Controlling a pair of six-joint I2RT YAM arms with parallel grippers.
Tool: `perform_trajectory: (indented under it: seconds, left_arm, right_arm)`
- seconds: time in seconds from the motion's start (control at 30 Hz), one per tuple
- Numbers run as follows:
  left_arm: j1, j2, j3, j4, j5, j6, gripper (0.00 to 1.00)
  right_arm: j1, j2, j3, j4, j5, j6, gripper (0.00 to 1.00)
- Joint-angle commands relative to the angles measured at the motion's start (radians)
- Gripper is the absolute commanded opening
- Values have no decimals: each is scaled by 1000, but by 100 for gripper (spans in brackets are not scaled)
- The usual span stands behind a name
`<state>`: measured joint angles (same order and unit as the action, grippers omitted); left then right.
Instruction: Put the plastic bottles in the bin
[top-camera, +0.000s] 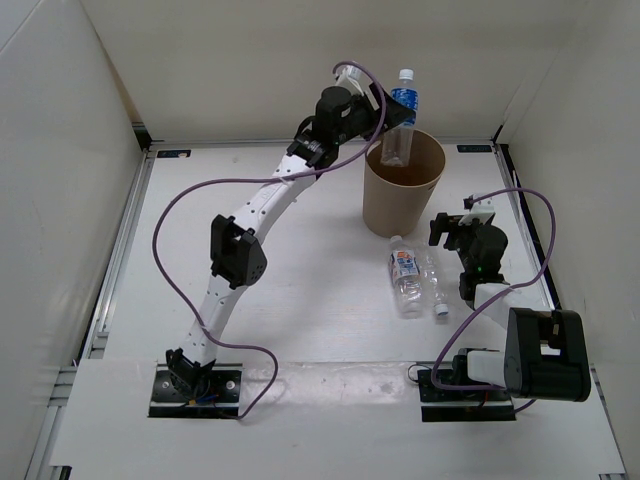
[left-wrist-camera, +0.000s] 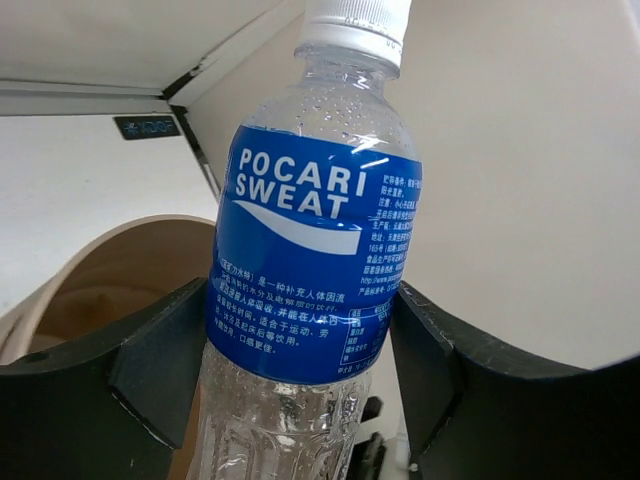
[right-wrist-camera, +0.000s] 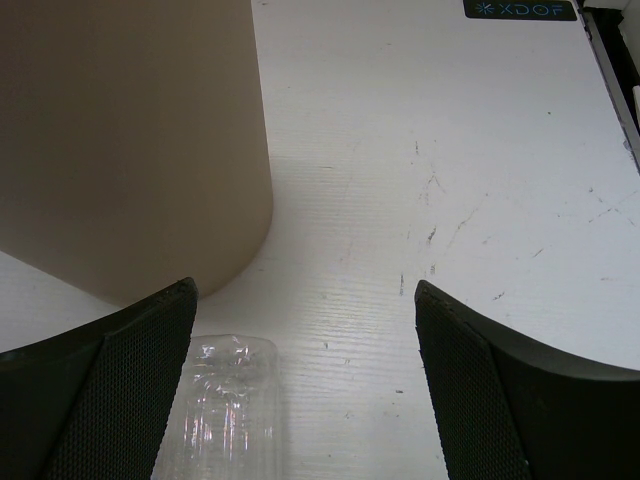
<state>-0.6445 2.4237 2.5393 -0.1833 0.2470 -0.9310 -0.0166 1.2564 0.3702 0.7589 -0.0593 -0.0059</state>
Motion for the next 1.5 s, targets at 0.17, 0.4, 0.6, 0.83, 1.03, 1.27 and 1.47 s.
perform_trajectory:
  seconds: [0.17,0.4,0.6,0.83,1.03,1.27,1.47]
  left_arm:
    - [-9,-90,-8,-94,17,188,67]
    - [-14,-101,-13,-99,2,235,97]
    - [-35,-97,38,-70,-9,271,100]
    - [-17,-141,41,-61,-28,357,100]
    - [98,-287,-151,-104,-69,466,100]
    - [160,-650,-598,-373,-383,672,100]
    - [167,-903,-1033,-495,-681,609,100]
  right_arm:
    - [1,-3,4,53,-1,-2,90]
    - [0,-3,4,49,-1,-2,90]
    - [0,-6,7,46,1,-2,90]
    - [0,-8,4,46,1,-2,90]
    - [4,-3,4,49,18,-2,90]
    - [75,-9,-14,97,159,-12,90]
    - [101,-17,-46,131,196,-20,90]
